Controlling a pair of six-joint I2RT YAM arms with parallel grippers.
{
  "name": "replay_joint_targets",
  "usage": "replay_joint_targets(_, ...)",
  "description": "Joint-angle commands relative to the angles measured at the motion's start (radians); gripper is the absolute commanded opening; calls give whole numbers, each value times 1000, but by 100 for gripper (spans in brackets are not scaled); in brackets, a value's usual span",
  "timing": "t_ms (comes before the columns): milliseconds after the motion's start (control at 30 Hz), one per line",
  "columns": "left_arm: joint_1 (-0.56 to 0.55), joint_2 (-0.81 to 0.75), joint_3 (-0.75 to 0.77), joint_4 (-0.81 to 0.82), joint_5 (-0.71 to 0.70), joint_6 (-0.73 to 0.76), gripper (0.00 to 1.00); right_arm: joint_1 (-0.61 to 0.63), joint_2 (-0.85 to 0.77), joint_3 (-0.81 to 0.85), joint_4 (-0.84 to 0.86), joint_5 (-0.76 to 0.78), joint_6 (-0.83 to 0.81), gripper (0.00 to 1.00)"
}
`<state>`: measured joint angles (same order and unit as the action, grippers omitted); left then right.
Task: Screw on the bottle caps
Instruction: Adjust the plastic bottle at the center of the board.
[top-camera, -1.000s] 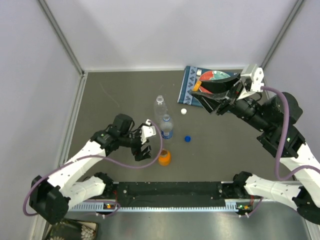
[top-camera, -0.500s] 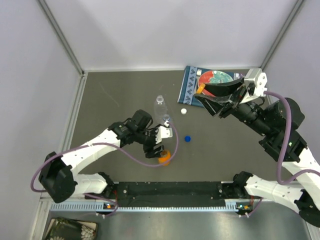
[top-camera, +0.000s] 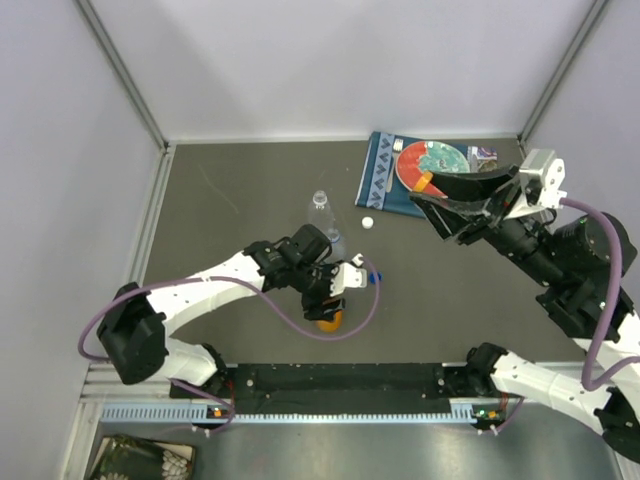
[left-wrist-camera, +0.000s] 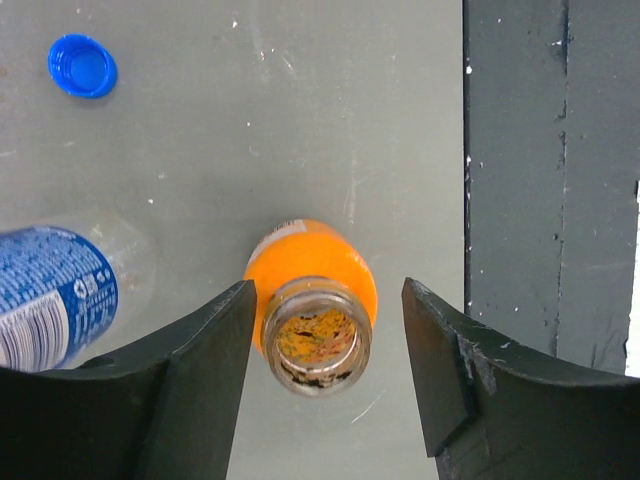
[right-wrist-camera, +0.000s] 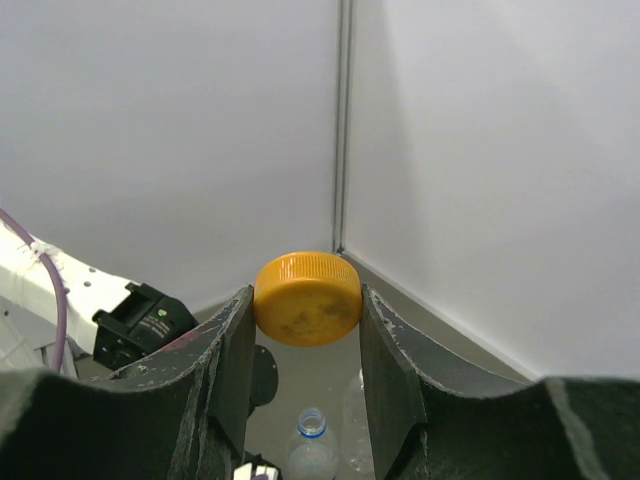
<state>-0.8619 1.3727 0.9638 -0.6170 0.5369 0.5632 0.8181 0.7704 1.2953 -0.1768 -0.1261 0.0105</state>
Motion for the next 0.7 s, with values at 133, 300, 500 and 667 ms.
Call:
replay_joint_targets(133, -71, 104, 154, -58, -66, 15, 56, 15, -43, -4, -15, 43, -4, 25)
replay_joint_targets(300, -75, 174, 228, -214, -113, 15, 45, 13, -66, -1, -46, 57, -40, 25)
replay_joint_targets(500, -117, 121, 193, -208, -186, -6, 50, 15, -80, 4, -78, 68, -58, 26)
replay_joint_targets(667, -161, 120, 266, -217, -229, -45, 71, 15, -82, 7, -85, 63, -63, 27)
